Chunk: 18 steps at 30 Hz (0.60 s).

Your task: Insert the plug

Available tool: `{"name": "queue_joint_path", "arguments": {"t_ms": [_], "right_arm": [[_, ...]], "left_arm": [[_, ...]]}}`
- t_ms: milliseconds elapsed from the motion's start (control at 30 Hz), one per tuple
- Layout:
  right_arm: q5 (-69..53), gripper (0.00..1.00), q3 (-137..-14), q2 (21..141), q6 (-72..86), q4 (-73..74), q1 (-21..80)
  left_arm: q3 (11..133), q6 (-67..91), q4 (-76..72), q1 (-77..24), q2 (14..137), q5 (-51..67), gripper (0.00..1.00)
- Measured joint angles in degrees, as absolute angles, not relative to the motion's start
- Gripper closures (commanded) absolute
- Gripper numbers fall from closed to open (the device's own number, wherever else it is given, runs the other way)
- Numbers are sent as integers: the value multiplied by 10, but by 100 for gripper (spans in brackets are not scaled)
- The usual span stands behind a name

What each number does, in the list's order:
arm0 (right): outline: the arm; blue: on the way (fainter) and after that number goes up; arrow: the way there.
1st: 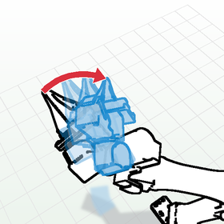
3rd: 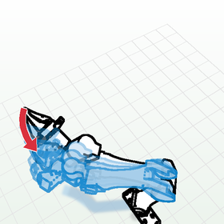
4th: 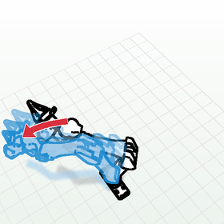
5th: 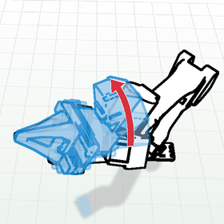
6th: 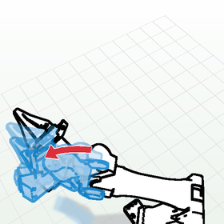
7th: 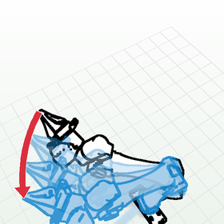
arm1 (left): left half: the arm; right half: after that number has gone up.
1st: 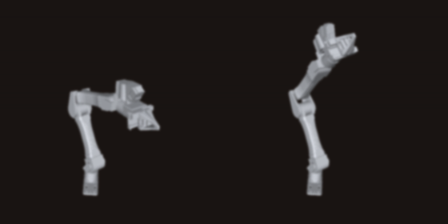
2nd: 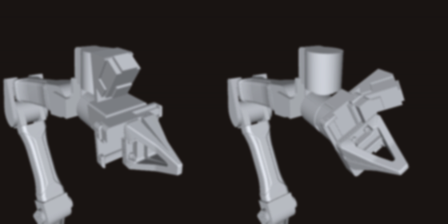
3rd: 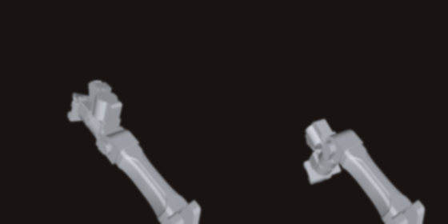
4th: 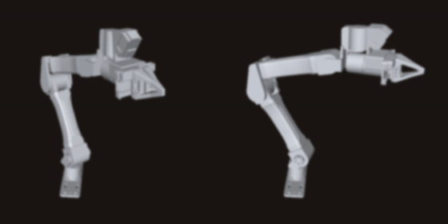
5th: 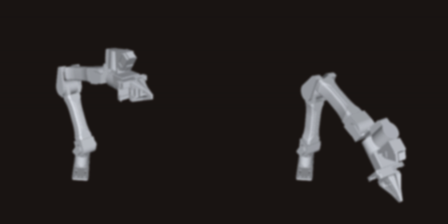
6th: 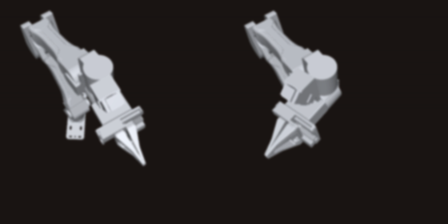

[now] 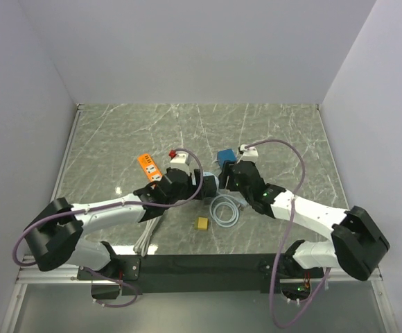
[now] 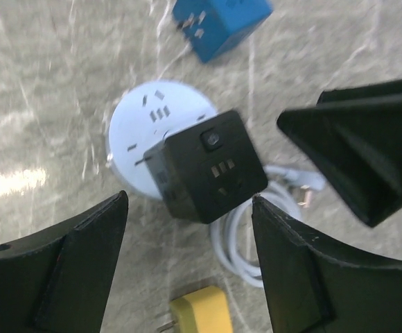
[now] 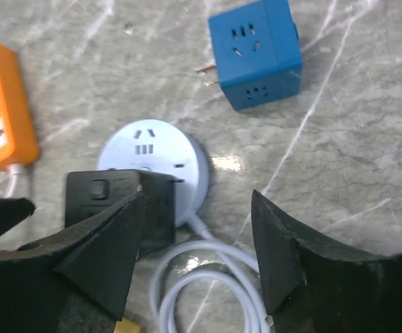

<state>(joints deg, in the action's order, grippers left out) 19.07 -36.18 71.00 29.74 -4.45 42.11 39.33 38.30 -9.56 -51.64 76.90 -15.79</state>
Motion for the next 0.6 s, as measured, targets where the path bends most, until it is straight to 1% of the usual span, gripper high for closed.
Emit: {"name": "queue_joint_path", "arguments": {"t_ms": [167, 267, 433, 467, 600], "right_arm": [[187, 38, -360, 765, 303, -58, 412], [183, 39, -354, 788, 305, -63, 412], [168, 42, -338, 804, 306, -79, 412], [163, 43, -335, 805, 306, -85, 413], [149, 43, -331, 810, 305, -103, 422]], "left_arm": [[395, 386, -84, -521, 801, -164, 19], [400, 386, -84, -521, 811, -164, 16], [413, 381, -93, -521, 824, -164, 13], [417, 379, -97, -521, 830, -164, 11], [428, 368, -116, -521, 853, -163, 10]]}}
